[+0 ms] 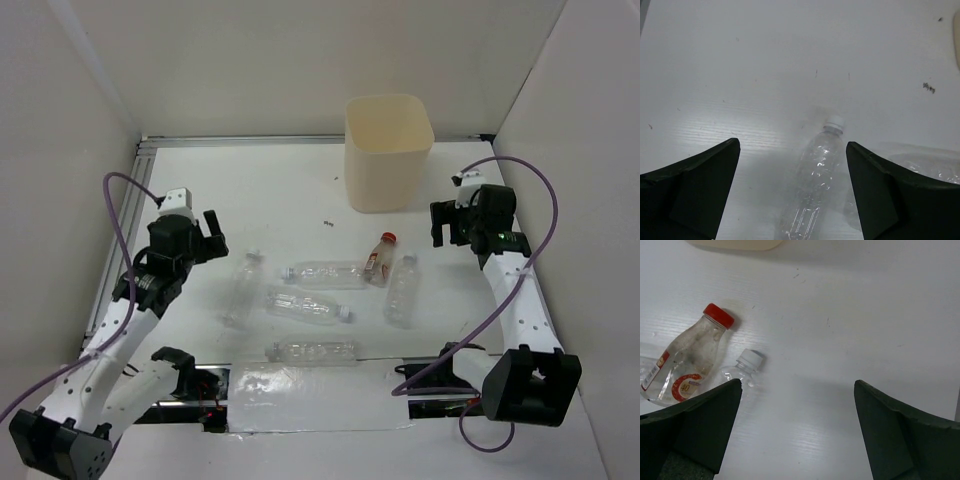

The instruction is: Put the plastic bottles in the bin

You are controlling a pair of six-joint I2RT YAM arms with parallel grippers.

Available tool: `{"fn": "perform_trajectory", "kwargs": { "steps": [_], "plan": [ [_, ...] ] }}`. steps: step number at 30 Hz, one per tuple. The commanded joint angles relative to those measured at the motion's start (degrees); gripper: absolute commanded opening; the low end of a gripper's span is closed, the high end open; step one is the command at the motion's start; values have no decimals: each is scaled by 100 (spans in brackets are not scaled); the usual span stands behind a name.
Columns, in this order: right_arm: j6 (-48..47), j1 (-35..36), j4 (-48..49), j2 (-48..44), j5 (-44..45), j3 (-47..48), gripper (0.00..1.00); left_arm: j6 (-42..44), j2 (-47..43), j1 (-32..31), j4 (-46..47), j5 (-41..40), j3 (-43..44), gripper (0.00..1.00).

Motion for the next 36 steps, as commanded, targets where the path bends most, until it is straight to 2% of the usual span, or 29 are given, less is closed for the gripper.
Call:
{"fn": "perform_trajectory", "kwargs": {
  "steps": [1, 5, 6, 7, 8, 9, 11, 14, 15, 20, 26, 27, 31, 32, 36],
  "plan": [
    [-366, -43, -233, -3, -81, 4, 100, -94, 376, 12, -636, -90, 220, 100],
    [-647, -156, -391, 137, -326, 4, 100, -155, 886, 65, -884, -143, 387, 96],
    [-648, -157, -453, 207, -466, 4, 99, -95, 1122, 65, -979, -143, 387, 89],
    [-648, -157, -453, 208, -624, -74, 60, -94, 1237, 65, -980, -143, 387, 85],
    [-648, -157, -453, 208, -678, -127, 44, -7, 1343, 65, -980, -143, 387, 83],
    [-648, -157, -392, 155, -748, -206, 42, 64, 1553, 65, -980, -91, 387, 83],
    [-648, -157, -339, 155, -863, -207, 56, 126, 1765, 65, -867, 67, 387, 85],
    [-648, -157, -339, 269, -1012, -146, 91, 380, 1958, 65, -612, 706, 387, 93],
    [-648, -157, -400, 374, -1013, -145, 95, 381, 2046, 65, -437, 866, 387, 95],
    [-841, -157, -462, 515, -1215, -145, 98, 504, 2652, -13, -242, 1587, 334, 96],
    [-947, -157, -462, 734, -1399, -92, 99, 671, 3461, -216, -49, 2072, 440, 94],
    [-947, -157, -514, 735, -1399, -92, 99, 723, 3584, -277, -49, 2133, 492, 92],
    [-1008, -157, -567, 849, -1452, -40, 99, 723, 3910, -383, -101, 2081, 606, 55],
    [-1009, -157, -568, 849, -1504, -40, 99, 723, 3823, -383, -101, 2011, 668, 43],
    [-1289, -157, -708, 849, -1592, -40, 93, 723, 3524, -444, -461, 1958, 1439, 27]
  ]
}}
